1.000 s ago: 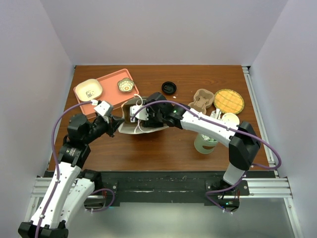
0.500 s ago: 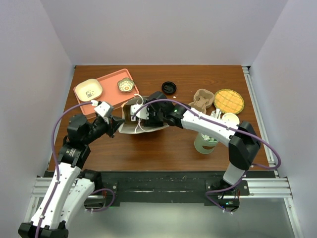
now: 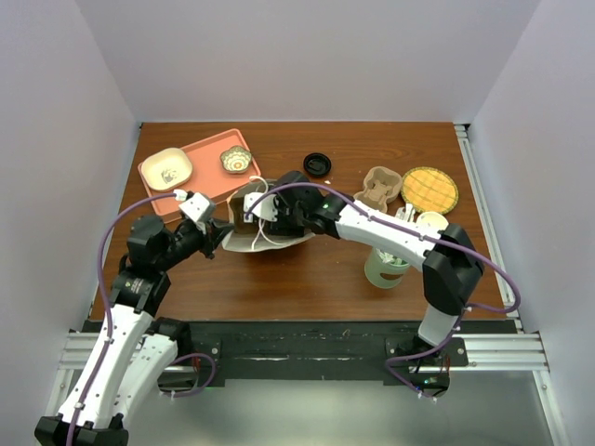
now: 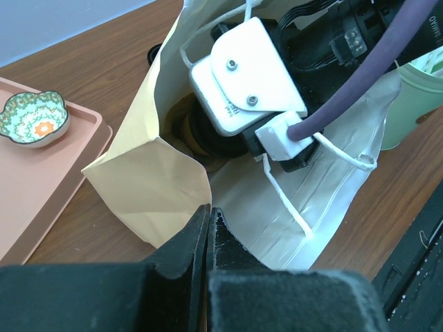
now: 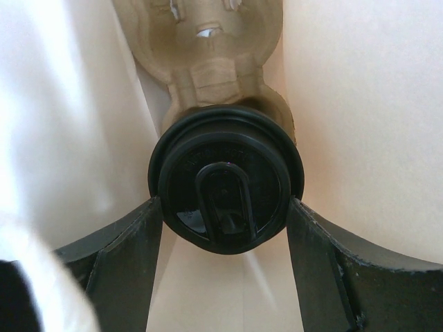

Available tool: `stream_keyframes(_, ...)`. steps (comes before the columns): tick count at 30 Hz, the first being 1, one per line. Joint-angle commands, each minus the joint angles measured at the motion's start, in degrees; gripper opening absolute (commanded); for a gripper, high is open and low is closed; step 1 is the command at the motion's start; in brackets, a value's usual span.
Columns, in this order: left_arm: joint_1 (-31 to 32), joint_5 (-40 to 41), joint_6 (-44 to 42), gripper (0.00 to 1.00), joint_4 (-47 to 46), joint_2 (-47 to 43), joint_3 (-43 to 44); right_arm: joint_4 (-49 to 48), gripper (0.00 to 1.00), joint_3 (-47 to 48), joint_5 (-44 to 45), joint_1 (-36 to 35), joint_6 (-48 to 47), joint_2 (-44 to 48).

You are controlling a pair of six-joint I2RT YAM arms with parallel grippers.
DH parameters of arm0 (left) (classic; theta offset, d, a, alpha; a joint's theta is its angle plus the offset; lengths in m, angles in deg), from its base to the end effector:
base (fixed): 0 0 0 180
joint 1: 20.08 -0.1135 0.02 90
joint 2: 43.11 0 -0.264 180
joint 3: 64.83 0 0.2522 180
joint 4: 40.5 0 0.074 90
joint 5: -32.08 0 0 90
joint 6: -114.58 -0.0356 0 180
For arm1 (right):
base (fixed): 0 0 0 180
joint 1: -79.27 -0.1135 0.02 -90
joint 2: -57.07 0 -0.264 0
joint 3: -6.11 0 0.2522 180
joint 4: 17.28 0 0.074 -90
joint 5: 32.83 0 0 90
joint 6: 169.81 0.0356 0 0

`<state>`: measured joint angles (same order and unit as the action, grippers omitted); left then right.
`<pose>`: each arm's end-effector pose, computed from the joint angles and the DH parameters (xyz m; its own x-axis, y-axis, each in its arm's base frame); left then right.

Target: Pack the takeout coffee

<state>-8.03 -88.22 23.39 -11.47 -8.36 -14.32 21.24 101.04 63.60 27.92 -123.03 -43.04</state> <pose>0.1407 -0.0484 0.3084 -0.2107 0.0633 -0.9755 0.6650 0.7407 -0.0956 0.2508 0.3072 0.2751 0.1824 -0.8615 -0.4739 -0.8242 0.1289 -0.5515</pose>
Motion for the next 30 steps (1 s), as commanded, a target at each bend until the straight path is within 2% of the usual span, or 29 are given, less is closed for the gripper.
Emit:
stream_keyframes(1, 0.43, -1.77, -1.62, 0.00, -3.05, 0.33, 1.57, -1.02, 0.43, 2.24, -0.20, 0.29, 1.83, -2.10)
stream_keyframes(20, 0.60, -1.42, -1.80, 0.00, -0.06, 1.29, 2.88, -3.30, 0.44, 2.25, -0.02, 1.87, 5.69, -4.03)
stream_keyframes(24, 0.60, -1.25, -1.88, 0.00, 0.38, 1.38, 3.06, -3.75, 0.51, 1.54, 0.24, 2.40, 5.96, -4.03)
stream_keyframes(30, 0.69, -0.98, -1.97, 0.00, 0.38, 1.73, 3.41, -4.54, 0.70, 1.89, 0.51, 2.49, 6.57, -4.21)
